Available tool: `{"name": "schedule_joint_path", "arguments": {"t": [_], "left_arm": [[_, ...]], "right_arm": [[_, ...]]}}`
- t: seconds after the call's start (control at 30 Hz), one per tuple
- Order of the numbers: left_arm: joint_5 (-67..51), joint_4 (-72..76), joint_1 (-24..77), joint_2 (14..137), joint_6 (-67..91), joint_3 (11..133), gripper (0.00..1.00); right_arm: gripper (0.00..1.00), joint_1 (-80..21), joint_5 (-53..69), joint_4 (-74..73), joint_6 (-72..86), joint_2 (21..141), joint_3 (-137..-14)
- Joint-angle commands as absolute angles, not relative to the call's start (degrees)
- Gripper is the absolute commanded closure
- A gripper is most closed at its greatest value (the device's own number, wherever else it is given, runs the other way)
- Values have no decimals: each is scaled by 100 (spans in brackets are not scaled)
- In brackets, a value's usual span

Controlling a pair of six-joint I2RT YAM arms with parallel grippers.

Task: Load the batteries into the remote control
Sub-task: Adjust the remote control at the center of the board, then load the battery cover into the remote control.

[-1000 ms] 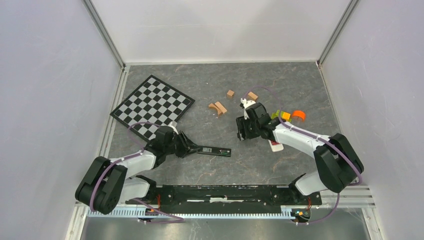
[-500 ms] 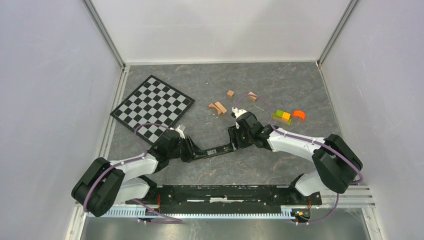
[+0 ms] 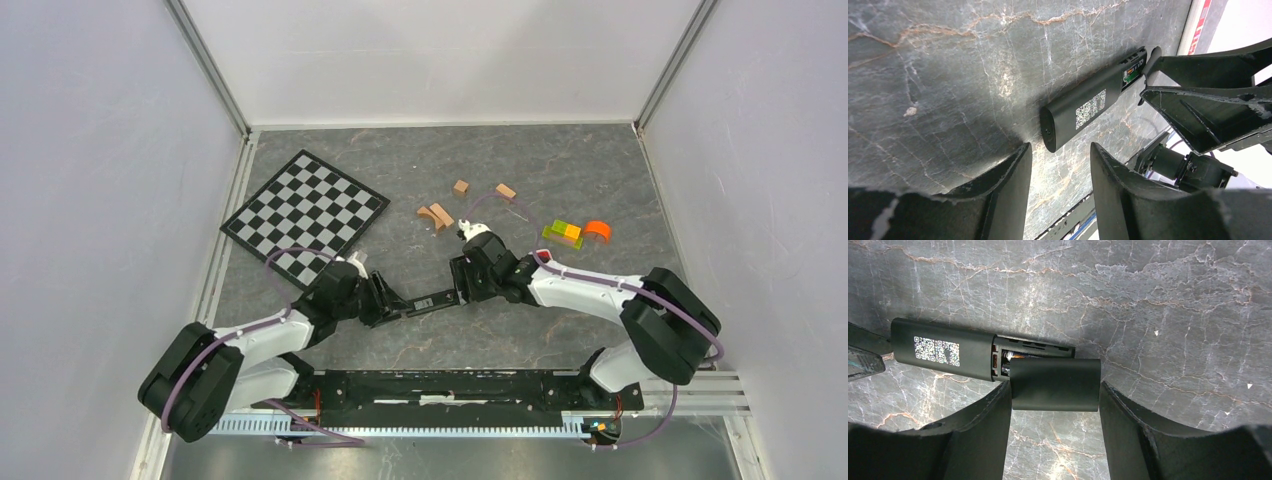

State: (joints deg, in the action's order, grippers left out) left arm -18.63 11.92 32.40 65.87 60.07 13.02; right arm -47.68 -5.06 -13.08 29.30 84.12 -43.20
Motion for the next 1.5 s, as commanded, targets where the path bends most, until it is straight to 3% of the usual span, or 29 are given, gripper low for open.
{"name": "schedule_joint_path", "arguments": {"t": [0.0, 0.2, 0.9, 1.47], "left_arm": [[-1627, 1018, 3270, 6400, 5830, 1415, 47], [-1619, 1019, 3272, 6479, 5782, 1408, 51], [-1609, 1134, 3271, 6626, 5783, 1389, 51], [-1566, 1143, 3270, 6724, 5759, 1415, 47]], "right_arm": [[45, -4881, -734, -1034, 3178, 8530, -4454], [45, -5026, -804, -963, 3282, 8662, -4535], [42, -5120, -812, -654, 3322, 8857, -4482], [13, -5142, -823, -734, 3217, 8566, -4501]]}}
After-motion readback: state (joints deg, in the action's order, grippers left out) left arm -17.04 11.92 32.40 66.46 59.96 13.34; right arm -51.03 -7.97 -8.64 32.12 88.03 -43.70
